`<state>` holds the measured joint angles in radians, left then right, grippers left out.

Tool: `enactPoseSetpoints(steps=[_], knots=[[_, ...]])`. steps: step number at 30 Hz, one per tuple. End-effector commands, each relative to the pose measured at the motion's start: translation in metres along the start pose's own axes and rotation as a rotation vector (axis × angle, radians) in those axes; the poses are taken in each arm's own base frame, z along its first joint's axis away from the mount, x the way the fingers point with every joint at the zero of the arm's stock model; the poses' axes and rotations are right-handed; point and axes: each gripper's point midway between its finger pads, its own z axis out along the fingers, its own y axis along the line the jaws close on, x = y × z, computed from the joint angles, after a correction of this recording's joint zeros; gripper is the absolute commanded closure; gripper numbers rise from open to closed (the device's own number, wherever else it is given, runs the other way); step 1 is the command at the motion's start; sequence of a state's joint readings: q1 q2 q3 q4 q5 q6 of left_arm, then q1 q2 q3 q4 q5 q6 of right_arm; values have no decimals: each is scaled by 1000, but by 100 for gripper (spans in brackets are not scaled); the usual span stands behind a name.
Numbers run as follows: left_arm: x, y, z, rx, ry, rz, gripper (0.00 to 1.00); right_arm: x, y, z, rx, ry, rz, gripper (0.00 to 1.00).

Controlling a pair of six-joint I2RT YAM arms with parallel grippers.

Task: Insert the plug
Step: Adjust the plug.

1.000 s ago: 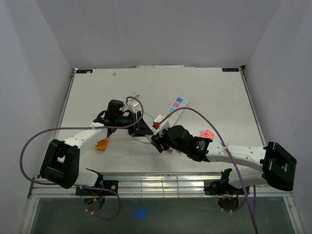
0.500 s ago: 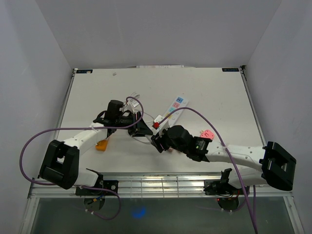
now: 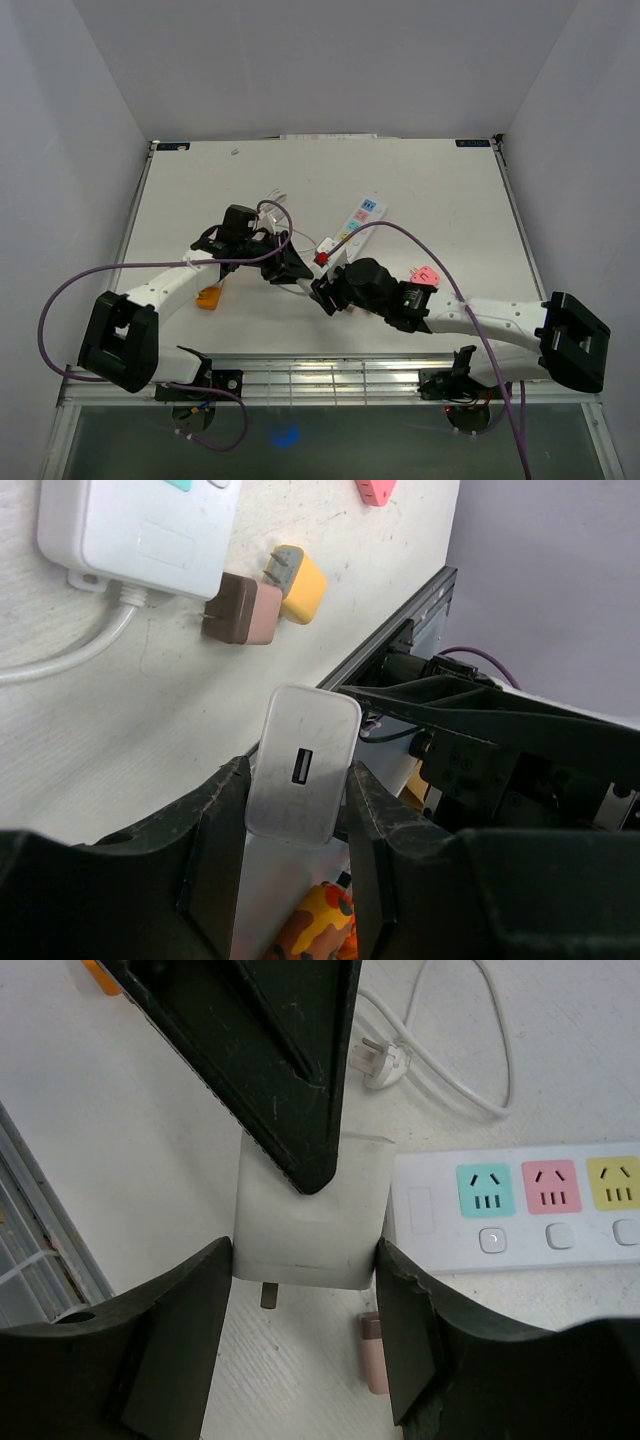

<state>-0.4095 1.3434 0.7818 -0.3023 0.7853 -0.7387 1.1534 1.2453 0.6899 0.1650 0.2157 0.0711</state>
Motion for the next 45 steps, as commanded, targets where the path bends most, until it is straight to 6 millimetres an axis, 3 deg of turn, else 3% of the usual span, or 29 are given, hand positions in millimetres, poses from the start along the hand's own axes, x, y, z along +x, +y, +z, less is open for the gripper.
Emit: enactPoseSetpoints(steps=[1, 5, 12, 20, 32, 45], knots=[[-15, 2, -12, -130, -109, -115, 100, -32, 1, -7, -1, -115, -6, 48], [-18, 12, -24, -242, -184, -244, 100, -36, 2, -7, -12, -125, -12, 48], [-6, 7, -24, -212, -172, -426, 100, -41, 9, 3, -37, -122, -53, 49], [-5, 8, -34, -251, -236, -574, 100, -41, 28, 17, -43, -129, -221, 49], [1, 13, -33, -271, -214, -614, 100, -39, 39, 38, 38, -95, -390, 50], [6, 16, -30, -267, -193, -623, 100, -49, 52, 52, 54, -127, -433, 53]])
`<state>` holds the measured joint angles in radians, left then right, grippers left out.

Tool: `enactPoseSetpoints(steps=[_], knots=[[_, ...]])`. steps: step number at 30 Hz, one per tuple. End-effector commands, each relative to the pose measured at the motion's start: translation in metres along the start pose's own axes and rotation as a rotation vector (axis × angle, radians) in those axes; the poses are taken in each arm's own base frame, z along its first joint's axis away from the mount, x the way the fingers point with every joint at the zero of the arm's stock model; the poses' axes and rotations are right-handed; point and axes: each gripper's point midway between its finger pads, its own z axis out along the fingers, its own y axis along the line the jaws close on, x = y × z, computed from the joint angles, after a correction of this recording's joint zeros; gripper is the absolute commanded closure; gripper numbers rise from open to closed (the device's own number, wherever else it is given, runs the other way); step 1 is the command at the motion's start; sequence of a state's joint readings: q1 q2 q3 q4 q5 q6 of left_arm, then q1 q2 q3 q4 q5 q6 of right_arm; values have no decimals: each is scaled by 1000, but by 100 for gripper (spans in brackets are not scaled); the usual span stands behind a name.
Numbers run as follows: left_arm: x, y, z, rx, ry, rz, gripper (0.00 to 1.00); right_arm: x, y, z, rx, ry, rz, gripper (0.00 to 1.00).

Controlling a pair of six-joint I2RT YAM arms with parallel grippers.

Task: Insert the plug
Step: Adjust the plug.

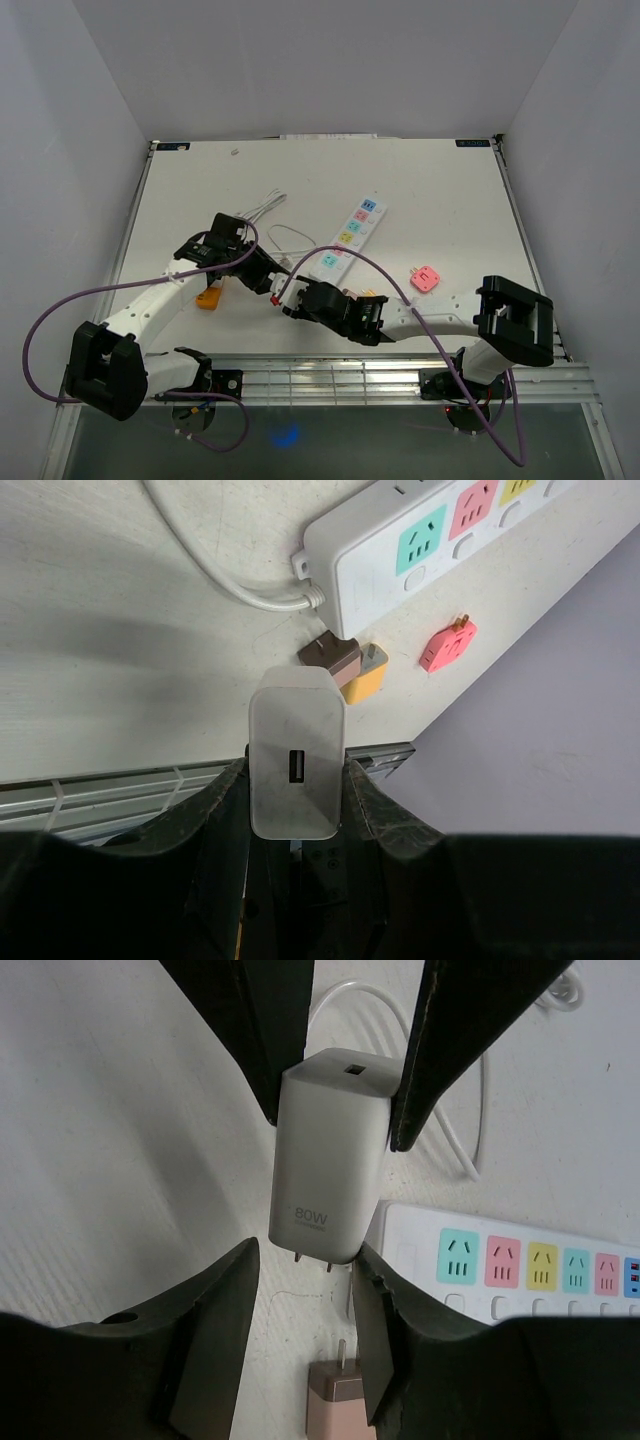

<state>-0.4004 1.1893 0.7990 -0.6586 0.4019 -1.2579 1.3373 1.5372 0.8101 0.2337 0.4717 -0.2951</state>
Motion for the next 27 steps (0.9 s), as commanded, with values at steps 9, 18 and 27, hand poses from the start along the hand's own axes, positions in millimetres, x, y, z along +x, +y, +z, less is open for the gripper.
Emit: enactPoseSetpoints(steps=[9, 18, 27], knots=[[16, -7, -3, 50, 76, -3, 100, -85, -7, -2, 13, -244, 82, 40], [15, -11, -6, 65, 66, 3, 100, -88, -14, -14, 27, -270, 126, 36], [16, -11, -6, 74, 72, 6, 100, -92, -26, 1, 125, -237, 136, 36]])
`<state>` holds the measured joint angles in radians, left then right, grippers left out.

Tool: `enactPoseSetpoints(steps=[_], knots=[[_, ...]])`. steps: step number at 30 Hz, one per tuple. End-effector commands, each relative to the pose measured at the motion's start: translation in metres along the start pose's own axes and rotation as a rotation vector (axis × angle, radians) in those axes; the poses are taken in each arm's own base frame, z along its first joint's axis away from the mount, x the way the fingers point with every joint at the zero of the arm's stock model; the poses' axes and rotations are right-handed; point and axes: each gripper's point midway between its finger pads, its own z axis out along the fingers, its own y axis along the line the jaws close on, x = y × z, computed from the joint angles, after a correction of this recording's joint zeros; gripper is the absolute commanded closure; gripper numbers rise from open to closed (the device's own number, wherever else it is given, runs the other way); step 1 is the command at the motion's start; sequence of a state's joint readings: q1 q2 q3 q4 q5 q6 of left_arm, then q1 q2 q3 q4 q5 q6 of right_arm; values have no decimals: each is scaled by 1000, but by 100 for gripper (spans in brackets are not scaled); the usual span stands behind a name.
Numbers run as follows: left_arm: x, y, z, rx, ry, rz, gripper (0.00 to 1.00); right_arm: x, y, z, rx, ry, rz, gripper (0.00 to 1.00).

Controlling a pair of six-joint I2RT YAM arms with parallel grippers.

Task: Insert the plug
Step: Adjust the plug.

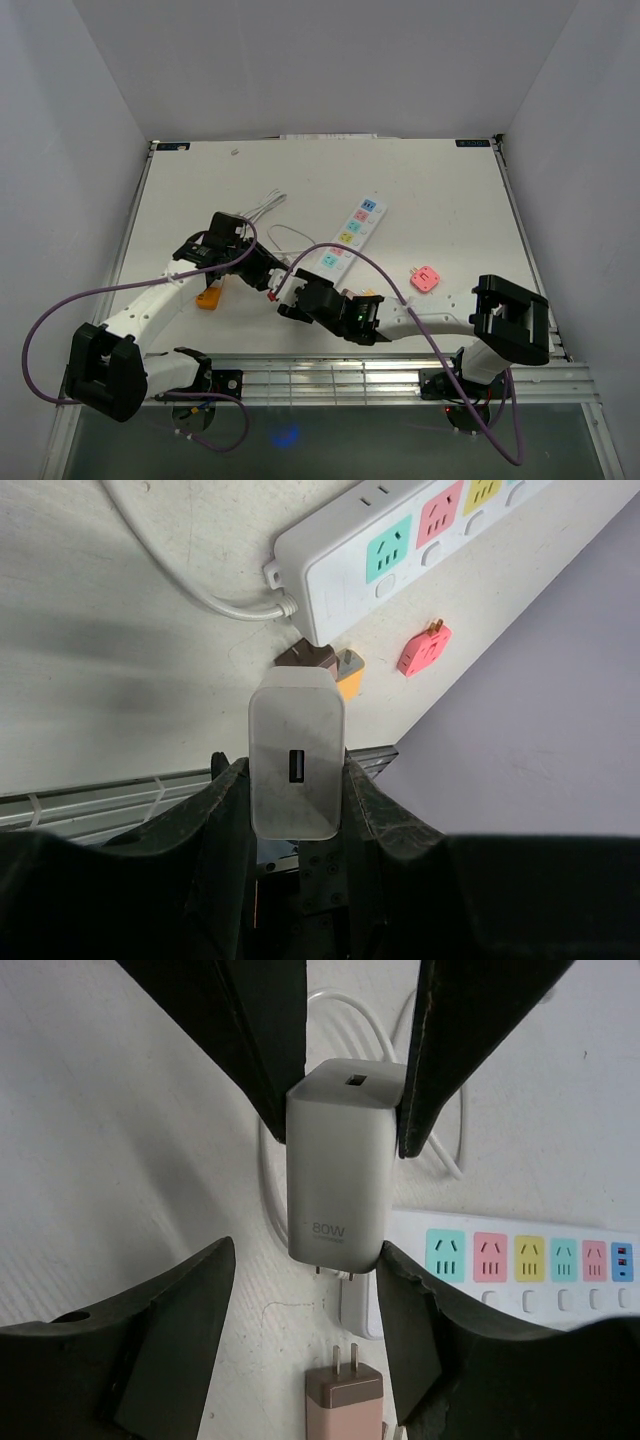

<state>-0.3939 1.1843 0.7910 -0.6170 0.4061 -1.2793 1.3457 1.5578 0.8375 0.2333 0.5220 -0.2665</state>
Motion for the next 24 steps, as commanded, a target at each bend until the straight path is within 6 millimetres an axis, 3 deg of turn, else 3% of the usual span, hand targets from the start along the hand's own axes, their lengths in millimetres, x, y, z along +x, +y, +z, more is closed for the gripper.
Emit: enactPoseSetpoints(steps=[1, 10, 13, 17, 24], knots=[[20, -4, -6, 37, 81, 14, 100, -85, -19, 2, 84, -231, 110, 36], [21, 0, -4, 31, 90, 9, 100, -94, -24, 5, 107, -248, 120, 38], [22, 1, -4, 32, 94, 10, 100, -95, -21, 6, 95, -249, 115, 49], [21, -1, -6, 40, 84, 13, 100, -90, -18, 6, 80, -238, 109, 37], [18, -2, -6, 32, 67, 15, 100, -70, -16, 0, 74, -195, 107, 30]])
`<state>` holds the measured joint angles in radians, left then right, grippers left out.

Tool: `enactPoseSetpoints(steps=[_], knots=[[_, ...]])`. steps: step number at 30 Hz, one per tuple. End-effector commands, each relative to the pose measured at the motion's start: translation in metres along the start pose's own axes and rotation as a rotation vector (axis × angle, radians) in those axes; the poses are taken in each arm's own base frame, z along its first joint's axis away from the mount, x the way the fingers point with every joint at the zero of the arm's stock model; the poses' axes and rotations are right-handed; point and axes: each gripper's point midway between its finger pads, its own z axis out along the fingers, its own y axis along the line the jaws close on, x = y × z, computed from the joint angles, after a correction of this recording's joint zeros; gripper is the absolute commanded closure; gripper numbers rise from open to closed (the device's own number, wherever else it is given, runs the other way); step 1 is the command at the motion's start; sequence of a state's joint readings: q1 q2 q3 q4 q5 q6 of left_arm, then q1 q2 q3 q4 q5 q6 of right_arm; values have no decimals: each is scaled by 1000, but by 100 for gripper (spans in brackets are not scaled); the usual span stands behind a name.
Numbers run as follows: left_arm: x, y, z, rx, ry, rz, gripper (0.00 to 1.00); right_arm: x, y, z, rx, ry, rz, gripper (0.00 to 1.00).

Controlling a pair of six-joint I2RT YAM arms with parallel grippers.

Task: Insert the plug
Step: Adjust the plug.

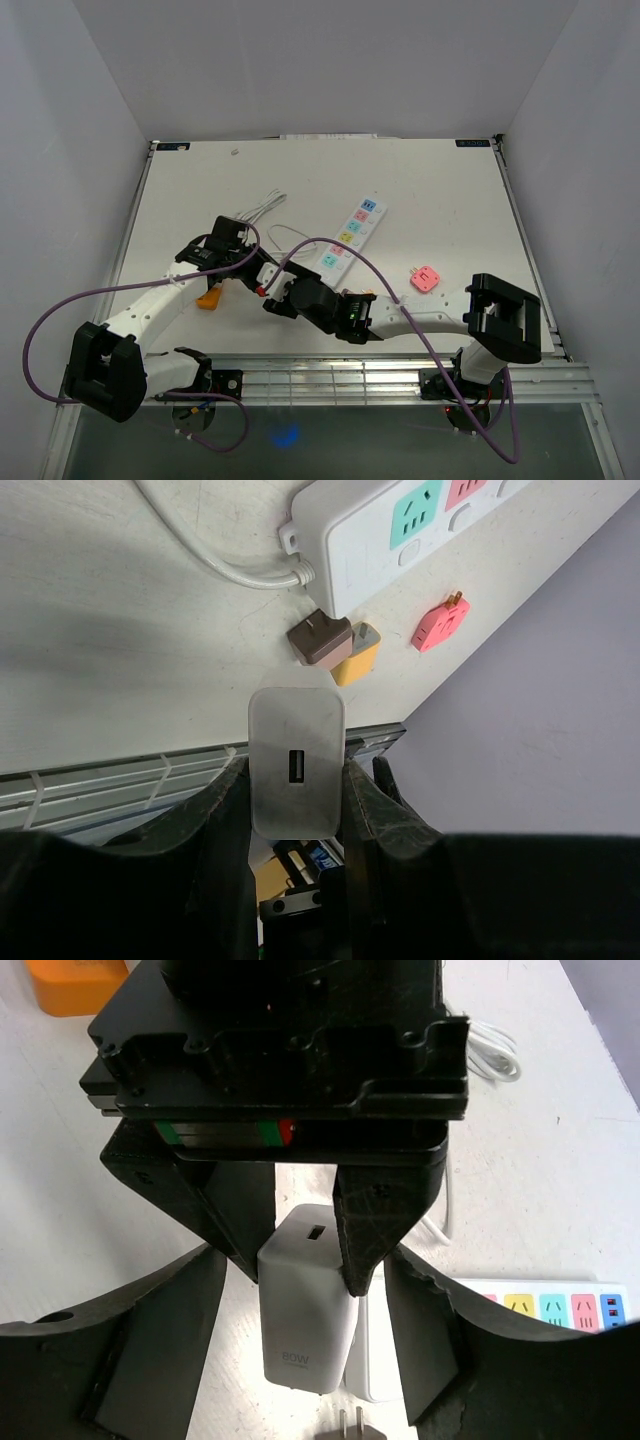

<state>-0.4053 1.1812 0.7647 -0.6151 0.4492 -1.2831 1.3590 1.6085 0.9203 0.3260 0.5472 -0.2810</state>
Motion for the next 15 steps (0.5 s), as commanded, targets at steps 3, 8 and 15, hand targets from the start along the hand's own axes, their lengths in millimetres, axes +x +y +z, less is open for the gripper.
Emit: enactPoseSetpoints(steps=[3, 8, 15], knots=[[5, -9, -9, 37, 2, 21, 100, -20, -11, -11, 32, -81, 75, 30], [3, -11, -11, 36, -10, 24, 100, -14, -11, -15, 27, -68, 80, 30], [3, -15, -13, 37, -17, 28, 100, 1, -8, -18, 21, -47, 77, 33]])
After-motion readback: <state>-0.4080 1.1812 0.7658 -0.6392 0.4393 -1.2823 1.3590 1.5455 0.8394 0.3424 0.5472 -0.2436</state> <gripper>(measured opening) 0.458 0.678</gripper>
